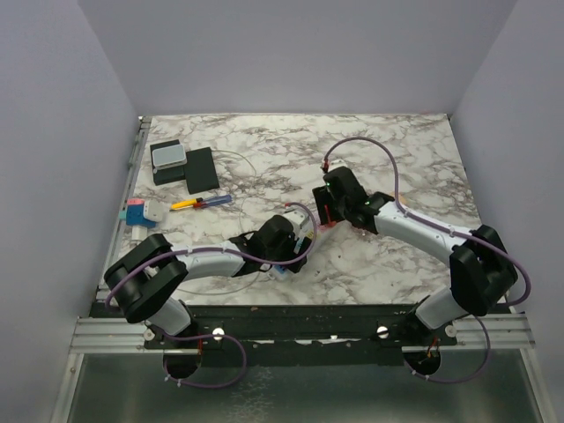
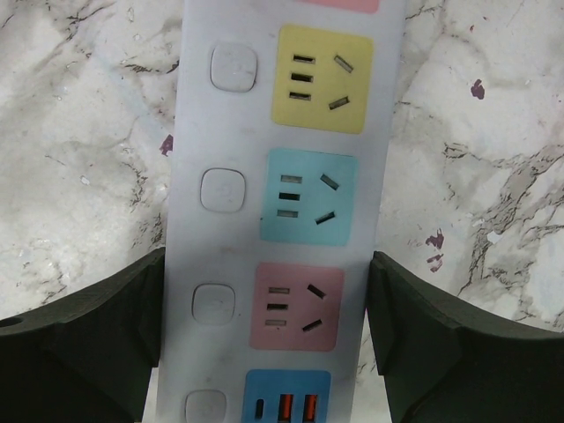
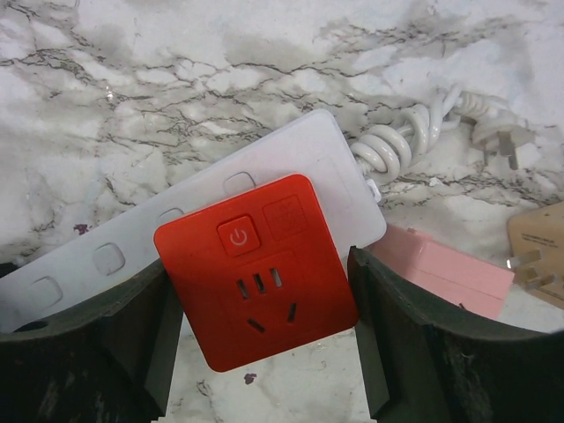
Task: Pull the plug off the socket
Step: Remove the plug from the socket.
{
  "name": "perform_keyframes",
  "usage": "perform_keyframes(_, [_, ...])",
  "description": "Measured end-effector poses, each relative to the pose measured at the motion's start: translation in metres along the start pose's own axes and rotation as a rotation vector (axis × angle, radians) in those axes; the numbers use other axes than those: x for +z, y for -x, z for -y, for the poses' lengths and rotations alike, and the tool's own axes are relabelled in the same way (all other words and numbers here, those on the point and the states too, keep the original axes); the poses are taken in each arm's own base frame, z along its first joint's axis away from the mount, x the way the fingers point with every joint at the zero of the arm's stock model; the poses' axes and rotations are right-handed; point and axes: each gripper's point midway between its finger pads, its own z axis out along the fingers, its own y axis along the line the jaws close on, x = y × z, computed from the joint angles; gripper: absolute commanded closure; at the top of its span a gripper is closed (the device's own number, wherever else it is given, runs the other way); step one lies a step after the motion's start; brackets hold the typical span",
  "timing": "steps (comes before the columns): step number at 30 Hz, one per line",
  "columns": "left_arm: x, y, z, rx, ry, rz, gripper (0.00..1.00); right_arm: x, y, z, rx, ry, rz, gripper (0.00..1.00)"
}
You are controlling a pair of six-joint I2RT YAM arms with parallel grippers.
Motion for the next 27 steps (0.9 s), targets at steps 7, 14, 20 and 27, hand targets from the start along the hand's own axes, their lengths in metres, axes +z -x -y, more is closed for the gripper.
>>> perform_keyframes(7, [0.001, 0.0, -0.001, -0.001, 0.002, 0.001, 1.0, 0.006, -0.002, 0.01, 0.119, 0.13, -0.063, 0.99])
perform_keyframes(14, [0.001, 0.0, -0.002, -0.005, 0.003, 0.002, 1.0, 0.001, 0.001, 0.001, 0.037, 0.087, -0.031, 0.99])
perform_keyframes(20, [0.001, 0.001, -0.001, -0.007, 0.003, 0.005, 1.0, -0.009, 0.006, -0.007, -0.08, -0.019, 0.033, 0.99])
perform_keyframes(27, [0.0, 0.002, -0.001, -0.008, 0.001, 0.006, 1.0, -0.013, 0.004, -0.008, -0.113, -0.076, 0.051, 0.99])
